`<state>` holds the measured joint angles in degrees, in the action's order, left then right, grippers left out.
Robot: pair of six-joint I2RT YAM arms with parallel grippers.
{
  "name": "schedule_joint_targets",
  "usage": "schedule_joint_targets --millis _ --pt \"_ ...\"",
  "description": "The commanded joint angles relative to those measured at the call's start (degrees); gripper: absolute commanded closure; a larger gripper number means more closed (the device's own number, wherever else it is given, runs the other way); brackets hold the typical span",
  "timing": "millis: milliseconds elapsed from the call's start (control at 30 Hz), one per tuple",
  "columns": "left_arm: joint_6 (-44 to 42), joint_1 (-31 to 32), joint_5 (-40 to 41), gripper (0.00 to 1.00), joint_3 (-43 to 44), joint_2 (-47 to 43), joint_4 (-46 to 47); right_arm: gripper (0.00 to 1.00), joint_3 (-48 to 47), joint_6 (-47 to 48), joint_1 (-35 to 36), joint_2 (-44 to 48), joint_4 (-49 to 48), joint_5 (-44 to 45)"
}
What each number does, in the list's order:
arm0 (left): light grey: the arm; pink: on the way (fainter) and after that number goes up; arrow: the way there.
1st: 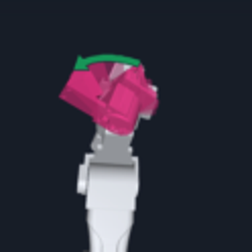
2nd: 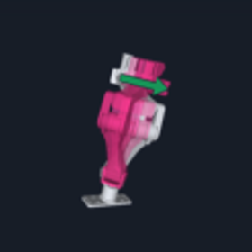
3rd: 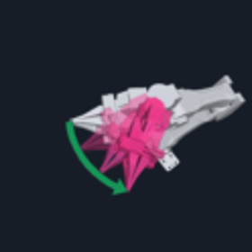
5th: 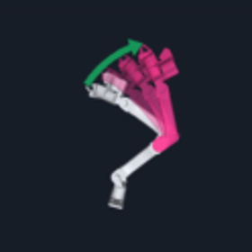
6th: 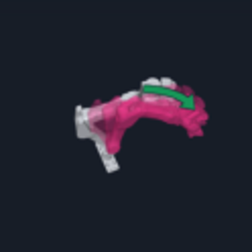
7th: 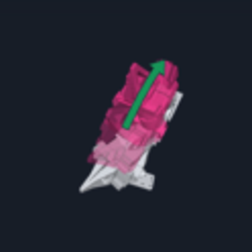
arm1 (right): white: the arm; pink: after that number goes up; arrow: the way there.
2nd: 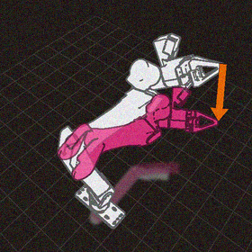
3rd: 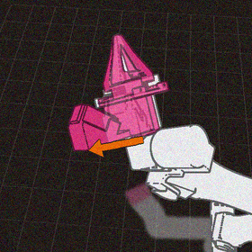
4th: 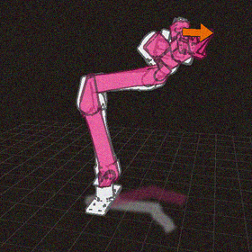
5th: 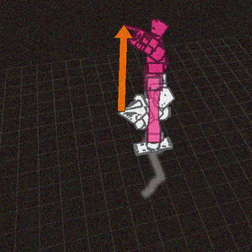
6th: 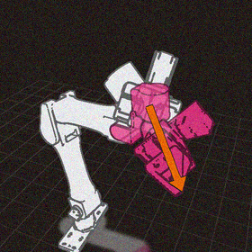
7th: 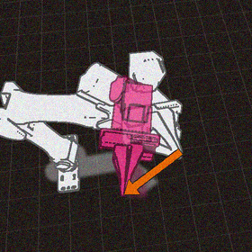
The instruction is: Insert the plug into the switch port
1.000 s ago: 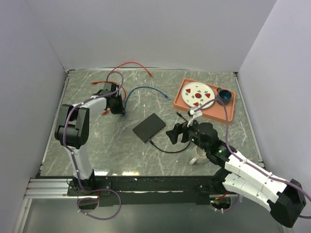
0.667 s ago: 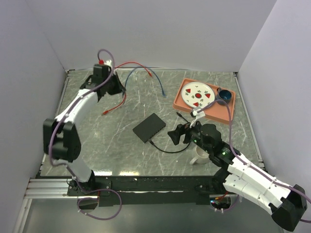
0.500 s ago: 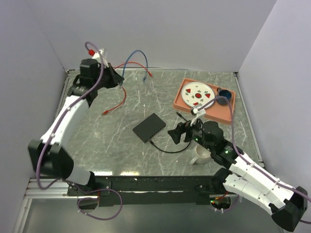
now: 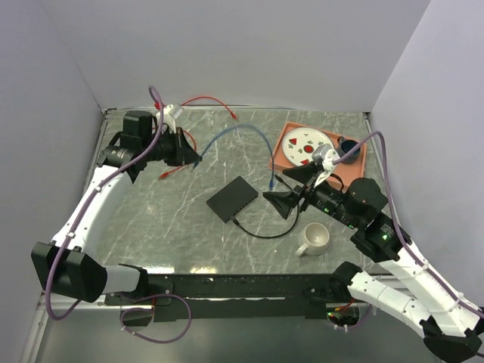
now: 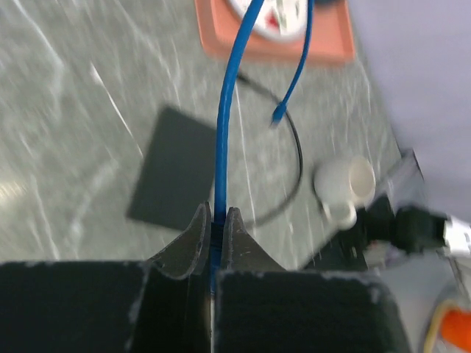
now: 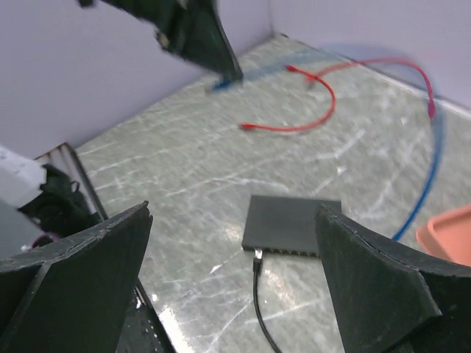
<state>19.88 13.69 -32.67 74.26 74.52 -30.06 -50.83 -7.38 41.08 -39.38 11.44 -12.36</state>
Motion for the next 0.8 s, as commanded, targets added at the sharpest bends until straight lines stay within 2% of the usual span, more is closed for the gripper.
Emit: schedule_joint_targets --millis 0,67,133,300,567,767 --pt "-6.5 0.1 -10.1 0.99 -0.4 -1.6 -13.7 0.01 -4.0 4.4 1.8 -3.1 0.3 -7.2" --pt "-7.9 0.1 -13.0 0.99 -1.1 -1.7 -18.3 0.01 -4.3 5.1 3.2 -4.6 -0.3 -7.8" --pt "-7.9 0.4 -15.8 0.99 -3.7 -3.2 -19.2 0.01 -4.9 5.5 6.0 -7.2 -1.3 -8.0" --pt "-5.8 1.6 -25.1 0.99 -9.0 -6.8 -14.7 0.01 -6.9 6.9 11.3 -13.6 -3.5 -7.5" --pt "-6.6 8.3 -24.9 0.99 -9.5 -3.9 -15.1 0.01 -5.1 9.1 13.0 -17.1 -11.3 -4.6" --pt "-7.1 11.1 -24.8 0.99 -7.9 -1.7 -15.7 0.01 -2.3 10.6 13.2 -17.7 -15.8 -6.4"
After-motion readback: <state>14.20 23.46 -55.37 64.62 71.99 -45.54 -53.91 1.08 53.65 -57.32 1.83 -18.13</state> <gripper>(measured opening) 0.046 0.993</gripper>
